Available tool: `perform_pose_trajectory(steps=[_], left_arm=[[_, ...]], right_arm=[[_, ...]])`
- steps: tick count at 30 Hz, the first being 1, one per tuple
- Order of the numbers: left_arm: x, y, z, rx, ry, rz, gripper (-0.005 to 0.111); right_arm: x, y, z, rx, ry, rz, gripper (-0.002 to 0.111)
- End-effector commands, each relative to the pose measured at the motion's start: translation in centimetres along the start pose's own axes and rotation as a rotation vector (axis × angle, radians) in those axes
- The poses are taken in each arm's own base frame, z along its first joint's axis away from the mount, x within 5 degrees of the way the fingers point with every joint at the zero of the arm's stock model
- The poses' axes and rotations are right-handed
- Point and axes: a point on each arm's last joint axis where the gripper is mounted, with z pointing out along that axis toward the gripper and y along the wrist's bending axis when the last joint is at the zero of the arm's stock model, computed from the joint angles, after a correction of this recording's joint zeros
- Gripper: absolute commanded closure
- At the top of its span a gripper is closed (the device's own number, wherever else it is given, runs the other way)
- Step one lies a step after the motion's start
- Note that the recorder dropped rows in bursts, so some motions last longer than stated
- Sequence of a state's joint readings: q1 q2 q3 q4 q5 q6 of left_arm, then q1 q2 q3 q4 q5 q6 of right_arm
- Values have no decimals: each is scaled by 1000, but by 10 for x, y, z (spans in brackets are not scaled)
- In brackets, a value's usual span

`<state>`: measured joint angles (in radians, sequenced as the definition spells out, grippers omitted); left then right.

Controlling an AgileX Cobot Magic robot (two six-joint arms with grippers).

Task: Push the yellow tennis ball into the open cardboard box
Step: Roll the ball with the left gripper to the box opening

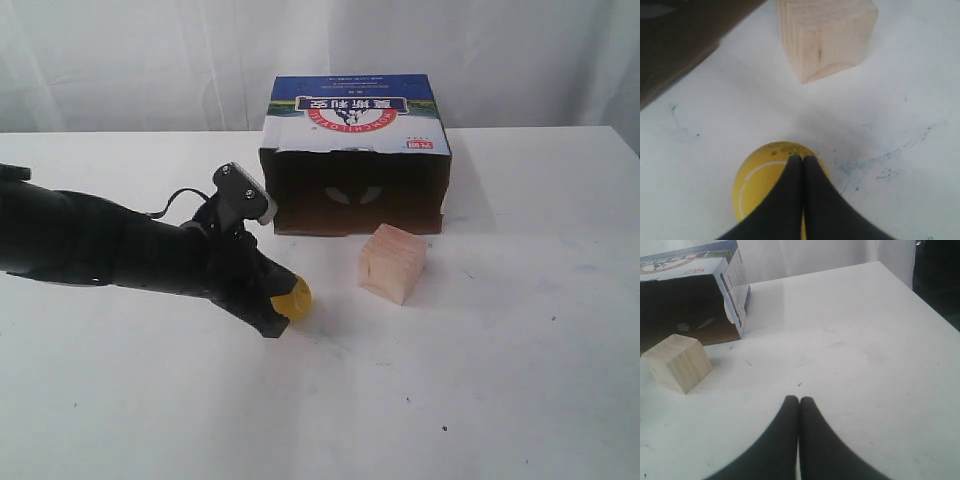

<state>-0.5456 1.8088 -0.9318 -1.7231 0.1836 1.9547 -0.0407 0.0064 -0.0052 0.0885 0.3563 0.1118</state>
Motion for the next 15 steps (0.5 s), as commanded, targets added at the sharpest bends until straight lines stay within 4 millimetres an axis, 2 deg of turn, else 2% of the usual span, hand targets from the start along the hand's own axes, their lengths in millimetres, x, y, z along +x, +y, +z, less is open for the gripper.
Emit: perform_pose_trajectory(steps=[1,6,15], left_arm=[[18,14,7,42,3,0,107],[11,19,10,91,-62,58,107],[-27,38,19,50,-162,123,107]], right_arm=[[0,-1,0,8,-16,-6,108],[0,-1,0,8,-16,-6,108],[0,-1,0,8,-16,-6,108]])
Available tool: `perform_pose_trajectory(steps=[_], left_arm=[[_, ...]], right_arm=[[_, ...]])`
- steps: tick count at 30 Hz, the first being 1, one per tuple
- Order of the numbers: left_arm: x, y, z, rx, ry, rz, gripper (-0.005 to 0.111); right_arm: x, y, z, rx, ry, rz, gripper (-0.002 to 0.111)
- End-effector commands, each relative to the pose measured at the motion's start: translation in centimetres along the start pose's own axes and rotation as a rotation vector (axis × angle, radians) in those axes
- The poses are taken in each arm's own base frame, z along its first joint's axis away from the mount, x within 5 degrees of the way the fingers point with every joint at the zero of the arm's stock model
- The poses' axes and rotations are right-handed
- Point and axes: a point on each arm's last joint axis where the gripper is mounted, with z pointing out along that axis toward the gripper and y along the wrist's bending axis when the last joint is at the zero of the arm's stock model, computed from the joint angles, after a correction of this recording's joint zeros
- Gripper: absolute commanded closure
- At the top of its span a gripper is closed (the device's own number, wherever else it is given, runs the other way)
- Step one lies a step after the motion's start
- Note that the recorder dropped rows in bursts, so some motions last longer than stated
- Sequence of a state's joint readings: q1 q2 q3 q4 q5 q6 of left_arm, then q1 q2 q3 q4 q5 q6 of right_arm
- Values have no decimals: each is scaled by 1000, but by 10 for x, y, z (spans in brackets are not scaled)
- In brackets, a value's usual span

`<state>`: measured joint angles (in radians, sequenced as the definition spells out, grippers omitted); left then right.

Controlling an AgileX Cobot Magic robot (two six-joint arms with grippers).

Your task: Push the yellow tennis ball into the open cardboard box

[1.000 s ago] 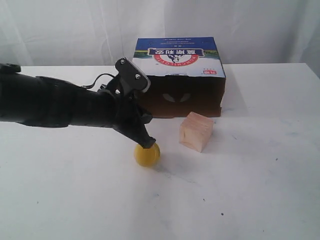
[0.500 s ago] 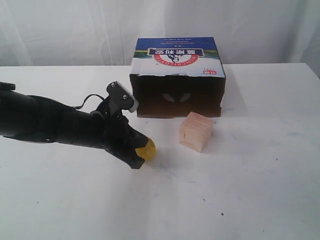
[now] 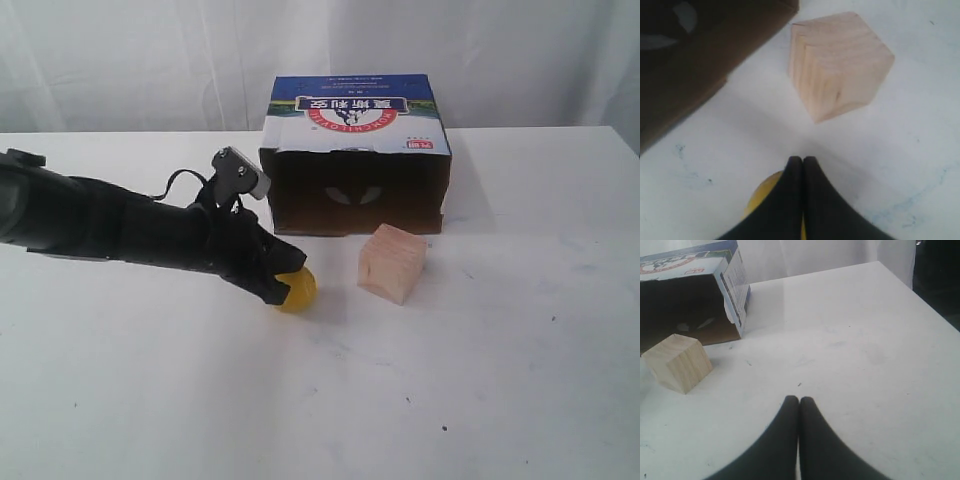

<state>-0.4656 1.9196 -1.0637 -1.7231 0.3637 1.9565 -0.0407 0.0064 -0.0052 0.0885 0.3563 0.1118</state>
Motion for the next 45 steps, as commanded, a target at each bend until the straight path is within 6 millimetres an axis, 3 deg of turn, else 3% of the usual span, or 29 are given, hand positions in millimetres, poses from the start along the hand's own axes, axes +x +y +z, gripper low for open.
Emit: perform_pose_trajectory(steps=[1,6,9,11,14,19,23,29,34,38,41,45], left_arm=[[-18,10,3,-30,-52,169,107],[-42,14,-2,-59,-109,207,107],[-42,21,-5,-136,-69,181,107],[-35,29,-4,-195,-24,172,107],[-20,38,2,-93,-63,153,107],[9,57,21,-64,-28,94,107],[-1,59,26,-27,-79,109,107],[-31,64,24,-14,-177,165,107],[-37,58,22,49,-228,167,107],[-45,56,13,33,-235,134,107],[-51,57,-6,-59,-207,139,107],[-42,64,-31,-196,-131,110,107]], right_arm=[[0,-1,0,8,-16,-6,108],[0,-1,0,8,-16,-6,108],[0,-1,0,8,-16,-6,108],[0,-1,0,8,-16,-6,108],[0,-1,0,8,-16,-6,108],[0,-1,0,8,-16,-6,108],[0,-1,0,8,-16,-6,108],[0,-1,0,8,-16,-6,108],[0,-1,0,8,-16,-6,108],[0,-1,0,8,-16,-6,108],[0,-1,0,8,-16,-6,108],[0,-1,0,8,-16,-6,108]])
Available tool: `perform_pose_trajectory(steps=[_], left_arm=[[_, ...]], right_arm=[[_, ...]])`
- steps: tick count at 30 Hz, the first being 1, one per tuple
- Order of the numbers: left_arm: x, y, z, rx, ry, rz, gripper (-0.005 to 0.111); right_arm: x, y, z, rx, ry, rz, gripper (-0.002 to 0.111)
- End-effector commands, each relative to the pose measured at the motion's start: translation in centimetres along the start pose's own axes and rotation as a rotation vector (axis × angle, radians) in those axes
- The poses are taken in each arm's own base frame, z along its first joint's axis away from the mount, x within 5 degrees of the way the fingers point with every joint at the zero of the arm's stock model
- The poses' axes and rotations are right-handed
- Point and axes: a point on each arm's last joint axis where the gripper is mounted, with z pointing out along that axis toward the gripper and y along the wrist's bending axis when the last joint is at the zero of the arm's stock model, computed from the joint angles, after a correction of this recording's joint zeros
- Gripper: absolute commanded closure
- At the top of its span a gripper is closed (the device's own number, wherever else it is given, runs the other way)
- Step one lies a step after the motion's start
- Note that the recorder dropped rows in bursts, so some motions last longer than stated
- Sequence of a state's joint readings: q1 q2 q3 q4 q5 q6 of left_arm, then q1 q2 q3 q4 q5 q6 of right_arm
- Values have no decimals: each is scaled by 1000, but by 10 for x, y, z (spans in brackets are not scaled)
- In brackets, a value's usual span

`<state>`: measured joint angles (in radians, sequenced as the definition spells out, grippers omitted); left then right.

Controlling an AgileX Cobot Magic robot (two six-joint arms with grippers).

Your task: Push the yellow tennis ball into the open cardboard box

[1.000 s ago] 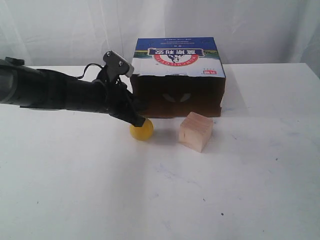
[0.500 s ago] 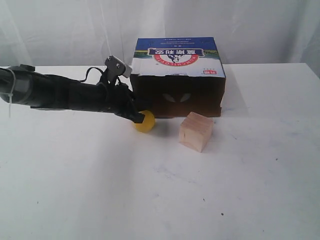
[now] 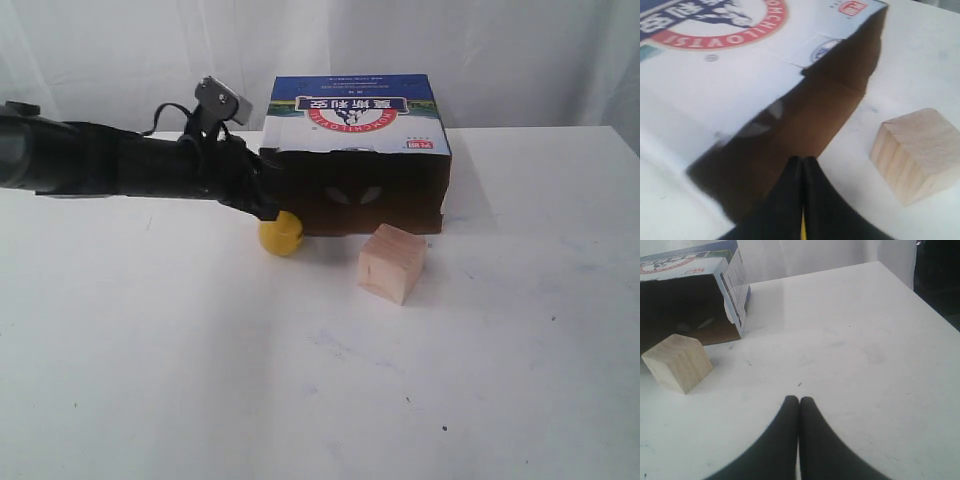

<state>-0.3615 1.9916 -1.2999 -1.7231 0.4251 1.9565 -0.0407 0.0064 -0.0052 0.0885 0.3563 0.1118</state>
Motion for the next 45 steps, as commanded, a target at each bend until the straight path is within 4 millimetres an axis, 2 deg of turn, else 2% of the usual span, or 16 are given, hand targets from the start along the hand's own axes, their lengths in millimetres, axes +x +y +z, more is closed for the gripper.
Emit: perform_pose_trajectory(steps=[1,5,14,21,33,45], left_arm=[[6,8,-27,-109,47,70,107],[30,7,-31,-55,67,13,107],[57,0,-13,79,57,-23,107],[65,-2,-3,153,21,-25,107],[68,12,15,155,6,-39,107],[66,7,19,232,-52,-47,107]], right_arm=[[0,-1,0,8,-16,-6,108],[0,-1,0,8,-16,-6,108],[0,-1,0,8,-16,-6,108],[0,-1,0,8,-16,-6,108],[0,-1,0,8,-16,-6,108],[0,-1,0,8,-16,-6,108]])
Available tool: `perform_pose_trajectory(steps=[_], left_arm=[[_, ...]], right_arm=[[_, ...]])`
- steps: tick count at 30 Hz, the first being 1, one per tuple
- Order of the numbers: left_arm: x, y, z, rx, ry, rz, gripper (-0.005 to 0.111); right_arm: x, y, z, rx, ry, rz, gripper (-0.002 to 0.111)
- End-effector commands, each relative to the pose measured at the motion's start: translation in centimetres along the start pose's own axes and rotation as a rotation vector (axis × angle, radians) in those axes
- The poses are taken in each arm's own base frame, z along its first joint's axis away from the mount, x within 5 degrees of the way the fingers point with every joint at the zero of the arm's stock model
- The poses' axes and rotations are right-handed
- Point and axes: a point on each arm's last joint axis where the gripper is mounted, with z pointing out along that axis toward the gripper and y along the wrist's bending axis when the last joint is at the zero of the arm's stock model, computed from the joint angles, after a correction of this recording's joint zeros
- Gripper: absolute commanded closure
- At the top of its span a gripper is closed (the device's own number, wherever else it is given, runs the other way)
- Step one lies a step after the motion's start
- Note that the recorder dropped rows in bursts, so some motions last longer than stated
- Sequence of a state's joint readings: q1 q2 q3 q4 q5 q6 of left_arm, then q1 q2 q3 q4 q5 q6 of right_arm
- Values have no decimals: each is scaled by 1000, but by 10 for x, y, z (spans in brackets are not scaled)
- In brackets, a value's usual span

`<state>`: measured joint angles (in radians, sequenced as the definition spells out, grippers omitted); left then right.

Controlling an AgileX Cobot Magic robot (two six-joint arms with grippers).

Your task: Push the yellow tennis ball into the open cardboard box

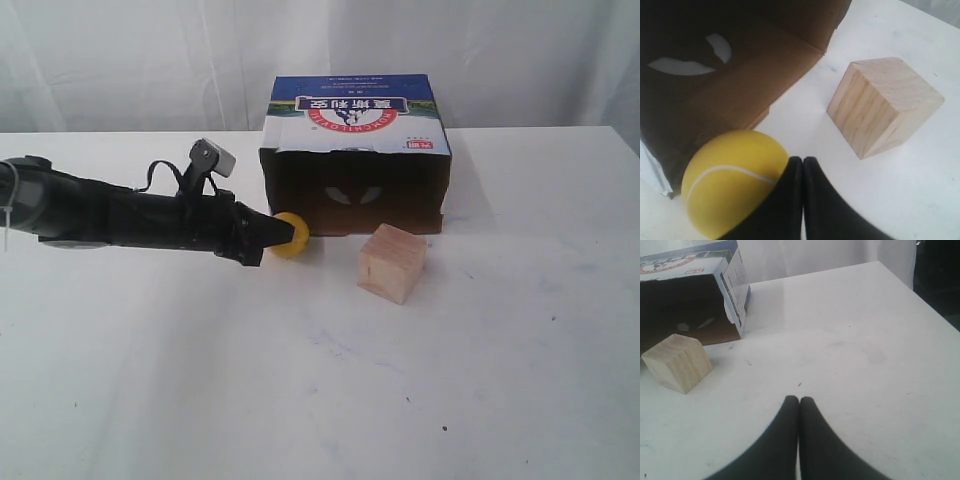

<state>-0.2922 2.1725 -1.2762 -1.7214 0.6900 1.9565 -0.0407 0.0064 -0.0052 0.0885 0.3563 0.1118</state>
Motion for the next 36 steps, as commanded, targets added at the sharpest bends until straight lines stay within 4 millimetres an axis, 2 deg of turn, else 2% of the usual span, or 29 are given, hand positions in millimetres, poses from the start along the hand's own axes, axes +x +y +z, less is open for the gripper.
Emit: perform_pose_trajectory(steps=[1,6,11,13,16,18,19,21,27,36], left_arm=[[-1,-2,2,36,-42,116,107],[10,-9,16,64,-12,123,107],[8,-14,22,89,-19,140,107],[-1,-21,18,145,-68,113,107],[-6,-31,1,176,14,99,107],[-9,-20,-14,23,37,89,107],[-9,-8,-19,-94,36,70,107],[-6,-1,-22,-162,65,102,107],[0,0,-16,-122,58,137,107],[4,13,-2,-93,37,141,107]], right_arm=[[0,-1,0,8,-16,-6,108],[0,-1,0,8,-16,-6,108],[0,-1,0,8,-16,-6,108],[0,-1,0,8,-16,-6,108],[0,-1,0,8,-16,-6,108],[0,-1,0,8,-16,-6,108],[0,-1,0,8,-16,-6,108],[0,-1,0,8,-16,-6,108],[0,-1,0,8,-16,-6,108],[0,-1,0,8,-16,-6,108]])
